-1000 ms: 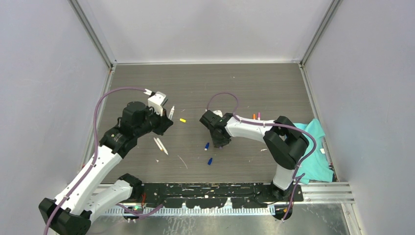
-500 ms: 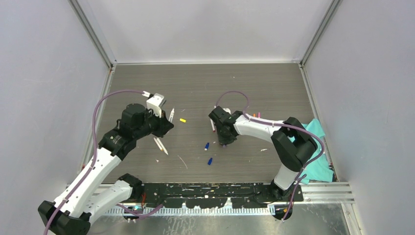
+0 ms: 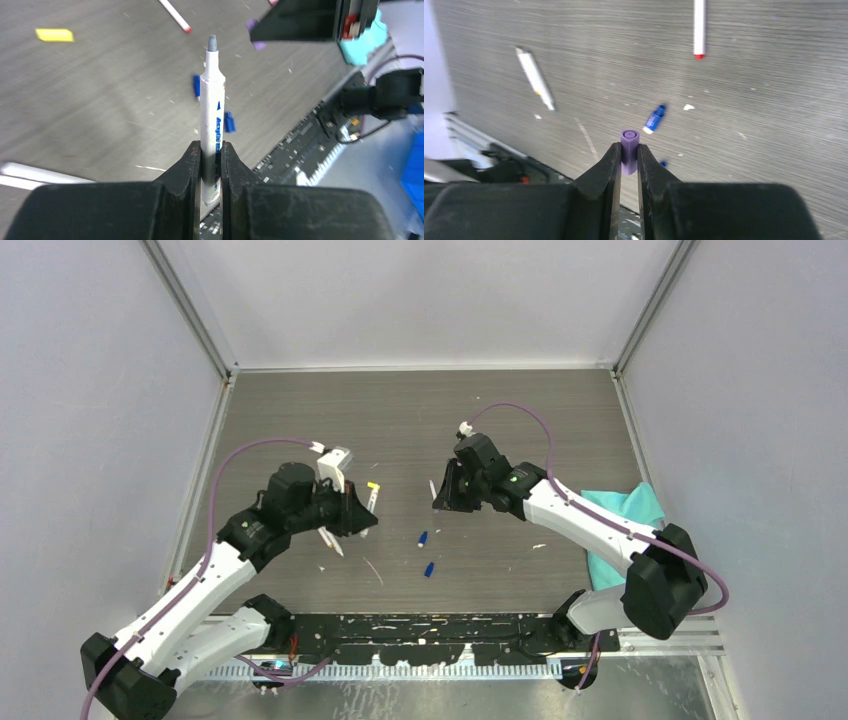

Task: Insert the pens into the pen caps
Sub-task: Pick up the pen cap at the center of the board, then insert the pen cap onto the pen, then press the pen cap onto the pen.

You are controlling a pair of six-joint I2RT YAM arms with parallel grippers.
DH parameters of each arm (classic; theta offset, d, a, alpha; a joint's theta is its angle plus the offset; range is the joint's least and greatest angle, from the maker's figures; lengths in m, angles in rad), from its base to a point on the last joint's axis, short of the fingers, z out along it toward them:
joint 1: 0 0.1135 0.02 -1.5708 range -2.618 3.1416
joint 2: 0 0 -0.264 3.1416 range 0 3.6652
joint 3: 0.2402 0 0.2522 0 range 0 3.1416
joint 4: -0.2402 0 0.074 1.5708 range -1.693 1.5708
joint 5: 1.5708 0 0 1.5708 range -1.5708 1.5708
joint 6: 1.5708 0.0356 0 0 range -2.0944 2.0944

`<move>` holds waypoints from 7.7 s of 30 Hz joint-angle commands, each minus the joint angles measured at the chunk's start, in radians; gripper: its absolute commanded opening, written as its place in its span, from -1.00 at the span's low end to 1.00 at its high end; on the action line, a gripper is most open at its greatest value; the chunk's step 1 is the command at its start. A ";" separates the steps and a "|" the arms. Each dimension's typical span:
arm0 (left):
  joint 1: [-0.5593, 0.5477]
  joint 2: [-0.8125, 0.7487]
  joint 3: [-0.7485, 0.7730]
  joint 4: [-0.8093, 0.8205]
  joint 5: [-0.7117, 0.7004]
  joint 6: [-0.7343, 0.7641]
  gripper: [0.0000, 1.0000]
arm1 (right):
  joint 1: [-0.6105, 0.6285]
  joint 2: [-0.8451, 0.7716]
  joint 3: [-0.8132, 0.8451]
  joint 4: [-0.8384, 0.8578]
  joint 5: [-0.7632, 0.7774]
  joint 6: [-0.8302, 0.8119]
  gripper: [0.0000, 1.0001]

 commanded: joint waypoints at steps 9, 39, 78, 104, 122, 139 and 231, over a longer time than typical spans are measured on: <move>-0.243 0.022 -0.064 0.175 -0.030 -0.252 -0.99 | 0.001 -0.152 -0.038 0.325 -0.140 0.317 -0.98; -0.271 0.102 -0.037 0.263 0.000 -0.299 -1.00 | 0.002 -0.173 -0.074 0.367 -0.245 0.320 -0.98; -0.290 0.128 -0.028 0.279 -0.065 -0.318 -1.00 | 0.009 -0.171 -0.086 0.376 -0.282 0.297 -0.98; -0.290 0.084 -0.037 0.319 -0.163 -0.360 -0.99 | 0.025 -0.192 -0.145 0.376 -0.294 0.270 -0.98; -0.289 0.124 -0.024 0.357 -0.162 -0.363 -1.00 | 0.080 -0.182 -0.142 0.406 -0.284 0.275 -0.98; -0.288 0.110 0.025 0.418 -0.296 -0.344 -1.00 | 0.185 -0.201 -0.181 0.489 -0.201 0.220 -0.98; -0.106 -0.001 0.031 0.137 0.417 0.277 -0.99 | 0.091 -0.213 0.108 0.397 -0.393 -0.190 -0.02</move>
